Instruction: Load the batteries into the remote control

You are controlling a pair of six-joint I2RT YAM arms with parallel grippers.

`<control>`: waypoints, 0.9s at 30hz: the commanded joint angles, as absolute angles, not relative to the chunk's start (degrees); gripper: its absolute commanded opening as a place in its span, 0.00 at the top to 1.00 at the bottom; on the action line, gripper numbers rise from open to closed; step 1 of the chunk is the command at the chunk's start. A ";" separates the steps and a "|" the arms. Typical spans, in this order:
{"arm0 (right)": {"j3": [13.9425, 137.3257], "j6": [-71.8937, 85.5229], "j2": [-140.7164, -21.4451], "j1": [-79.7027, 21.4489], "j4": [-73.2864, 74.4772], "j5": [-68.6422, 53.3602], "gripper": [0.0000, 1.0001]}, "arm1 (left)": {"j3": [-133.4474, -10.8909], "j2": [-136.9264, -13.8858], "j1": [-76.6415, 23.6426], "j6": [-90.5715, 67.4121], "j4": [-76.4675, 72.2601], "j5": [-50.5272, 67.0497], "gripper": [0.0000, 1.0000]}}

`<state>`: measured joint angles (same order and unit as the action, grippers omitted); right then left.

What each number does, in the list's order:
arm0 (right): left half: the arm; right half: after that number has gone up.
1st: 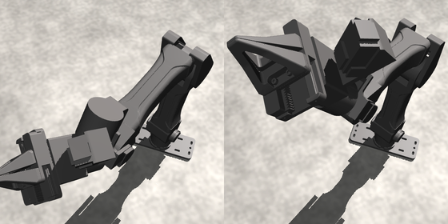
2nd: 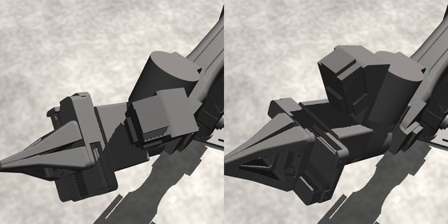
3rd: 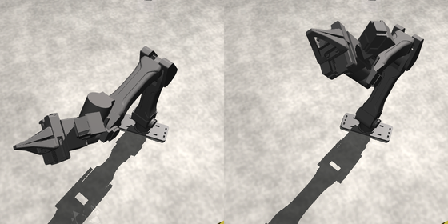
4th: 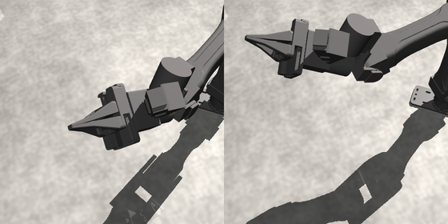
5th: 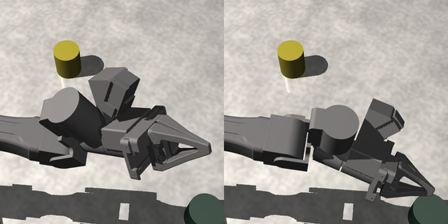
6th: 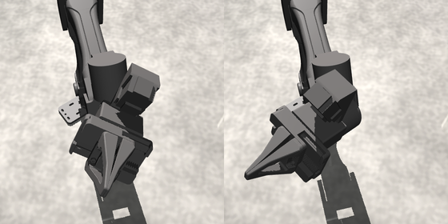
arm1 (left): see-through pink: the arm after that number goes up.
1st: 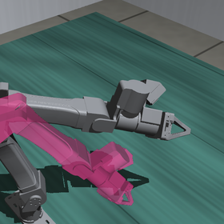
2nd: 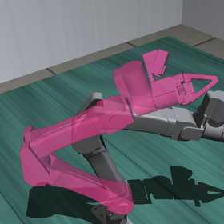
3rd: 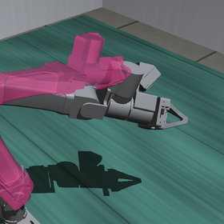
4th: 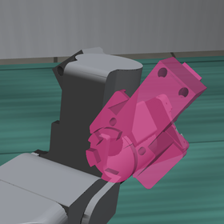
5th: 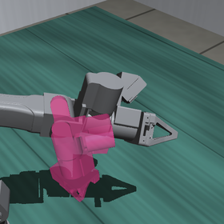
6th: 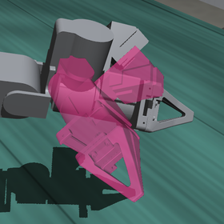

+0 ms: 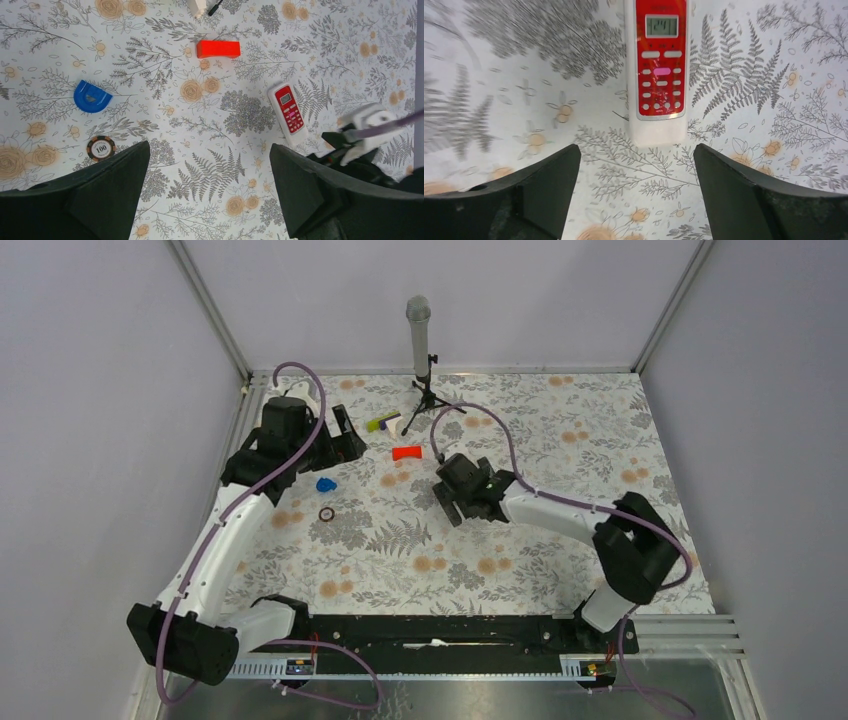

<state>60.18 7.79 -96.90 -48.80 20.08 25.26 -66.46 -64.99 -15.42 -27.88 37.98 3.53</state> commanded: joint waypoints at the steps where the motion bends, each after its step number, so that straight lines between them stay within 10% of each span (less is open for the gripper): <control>1: 64.16 12.03 -86.37 -45.08 22.50 18.85 0.07 | -72.25 -65.18 -15.11 -26.90 40.60 0.42 0.01; 27: 55.94 9.26 -42.30 -28.04 7.04 52.54 0.00 | -66.20 -40.73 -15.21 -23.60 37.97 -17.83 0.01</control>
<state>58.61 11.14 -45.67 -28.16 13.32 48.71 -67.96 -42.26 -15.38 -24.88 40.60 -14.61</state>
